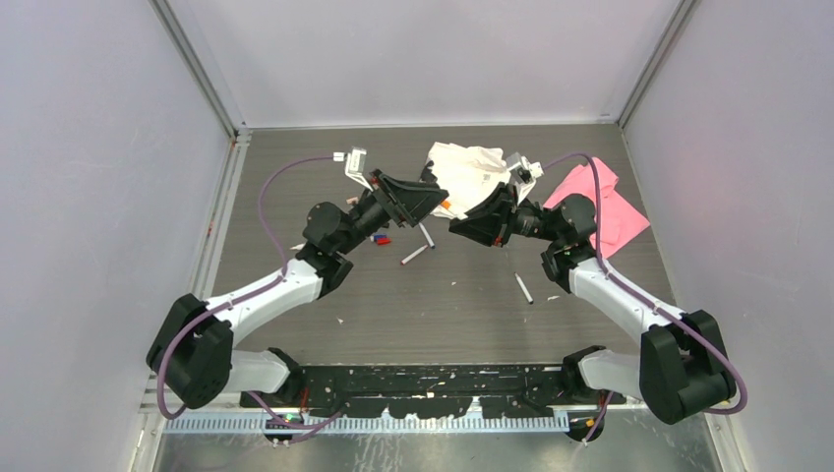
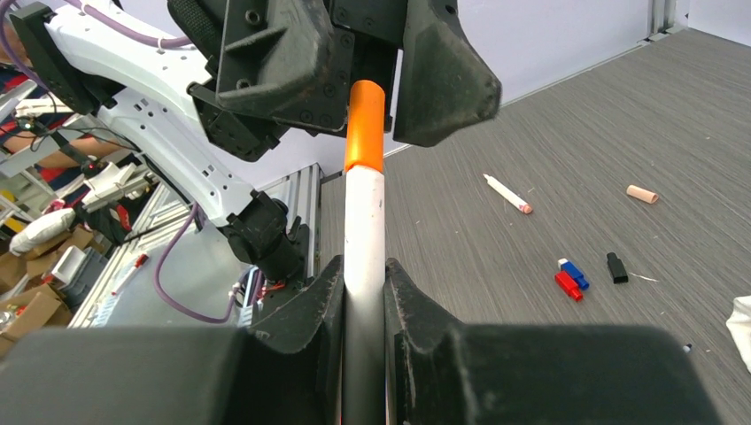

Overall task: Insert the pens into the pen caps
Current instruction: Press the pen cap onto the pen.

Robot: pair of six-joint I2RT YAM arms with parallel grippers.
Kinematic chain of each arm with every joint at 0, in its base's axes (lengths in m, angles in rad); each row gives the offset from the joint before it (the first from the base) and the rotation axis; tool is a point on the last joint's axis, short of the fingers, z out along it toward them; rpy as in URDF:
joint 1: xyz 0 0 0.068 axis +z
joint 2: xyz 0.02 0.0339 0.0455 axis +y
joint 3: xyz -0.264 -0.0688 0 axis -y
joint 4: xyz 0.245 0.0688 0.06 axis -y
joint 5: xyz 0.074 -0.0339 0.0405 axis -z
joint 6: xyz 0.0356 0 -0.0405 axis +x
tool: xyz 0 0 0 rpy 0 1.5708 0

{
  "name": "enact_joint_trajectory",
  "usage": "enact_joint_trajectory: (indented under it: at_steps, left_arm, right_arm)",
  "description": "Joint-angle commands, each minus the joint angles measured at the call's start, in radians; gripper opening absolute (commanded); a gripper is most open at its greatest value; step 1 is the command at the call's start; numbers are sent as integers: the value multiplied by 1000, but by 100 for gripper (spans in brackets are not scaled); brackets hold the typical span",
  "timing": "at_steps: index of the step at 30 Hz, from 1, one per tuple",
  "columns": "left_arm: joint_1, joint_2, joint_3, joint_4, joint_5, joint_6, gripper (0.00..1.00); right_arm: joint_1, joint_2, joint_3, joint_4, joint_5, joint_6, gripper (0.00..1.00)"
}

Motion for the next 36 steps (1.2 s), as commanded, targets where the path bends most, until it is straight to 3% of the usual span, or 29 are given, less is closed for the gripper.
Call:
enact_joint_trajectory:
  at_steps: [1,11,36]
  left_arm:
    - [5,11,50,124,33,-49,59]
    - [3,75,56,196,58,-116,43]
    - [-25,87,70,203,19,-73,31]
  right_arm:
    - [-5,7,24,36,-5,10,1]
    - [-4,9,22,36,3,13,1]
    - [-4,19,19,30,18,19,1]
